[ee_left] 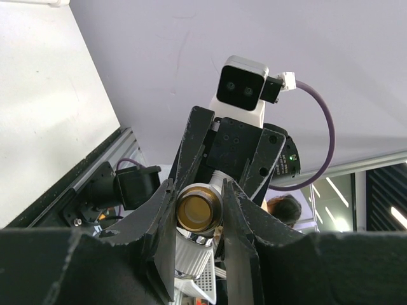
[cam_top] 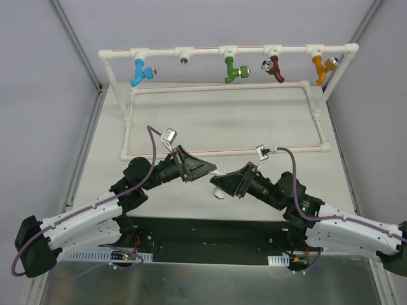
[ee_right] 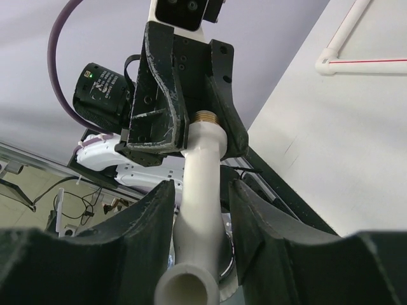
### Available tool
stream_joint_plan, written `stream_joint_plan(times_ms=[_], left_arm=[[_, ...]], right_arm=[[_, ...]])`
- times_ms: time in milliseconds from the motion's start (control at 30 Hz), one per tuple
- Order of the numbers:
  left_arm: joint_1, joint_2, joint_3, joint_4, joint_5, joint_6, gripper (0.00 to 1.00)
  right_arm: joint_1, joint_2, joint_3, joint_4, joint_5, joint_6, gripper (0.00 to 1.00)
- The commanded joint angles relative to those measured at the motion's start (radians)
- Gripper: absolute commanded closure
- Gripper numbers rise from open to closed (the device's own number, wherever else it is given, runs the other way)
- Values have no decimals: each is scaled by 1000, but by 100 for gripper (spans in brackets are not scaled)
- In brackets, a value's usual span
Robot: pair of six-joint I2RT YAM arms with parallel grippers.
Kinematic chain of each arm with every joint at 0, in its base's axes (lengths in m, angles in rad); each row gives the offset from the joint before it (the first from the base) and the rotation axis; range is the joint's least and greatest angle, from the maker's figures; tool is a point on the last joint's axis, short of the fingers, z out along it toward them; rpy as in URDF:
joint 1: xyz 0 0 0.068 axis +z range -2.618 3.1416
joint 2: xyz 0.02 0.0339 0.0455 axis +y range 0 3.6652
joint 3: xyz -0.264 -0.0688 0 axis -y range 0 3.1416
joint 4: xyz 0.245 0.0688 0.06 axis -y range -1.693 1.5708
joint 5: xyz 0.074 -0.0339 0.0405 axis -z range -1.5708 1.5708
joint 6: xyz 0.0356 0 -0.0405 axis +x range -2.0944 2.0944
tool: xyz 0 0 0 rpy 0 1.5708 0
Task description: Install the water faucets
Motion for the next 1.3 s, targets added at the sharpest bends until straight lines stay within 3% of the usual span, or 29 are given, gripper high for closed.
stream_joint_plan(times_ms=[0,267,467,633,667,733,767,833,967,1267], left_arm=[[-12,-15,10,53,-2,16,100],[-12,-21,-3,53,-1,13,100],[-12,-45,-23,53,-11,10,100],[-13,-62,-36,53,-22,8,100],[-13,-64,-40,53,-21,8,100],[-13,-61,-38,53,-18,7,100],[-12,-61,-36,53,-16,7,100],[-13,-56,-33,53,-14,8,100],[-13,-50,-29,53,-11,10,100],[-12,-44,-24,53,-17,11,100]], right_arm=[[-4,-5,23,34,10,4,57],[-4,20,42,20,22,-6,91],[-4,-14,22,15,93,-15,100],[-4,-48,9,14,133,-18,100],[-4,-53,11,12,136,-16,95],[-4,-54,12,6,134,-16,65],[-2,-54,14,6,133,-16,56],[-4,-50,17,6,123,-16,45],[-4,-37,26,4,100,-13,41],[-2,3,49,-3,65,-4,44]])
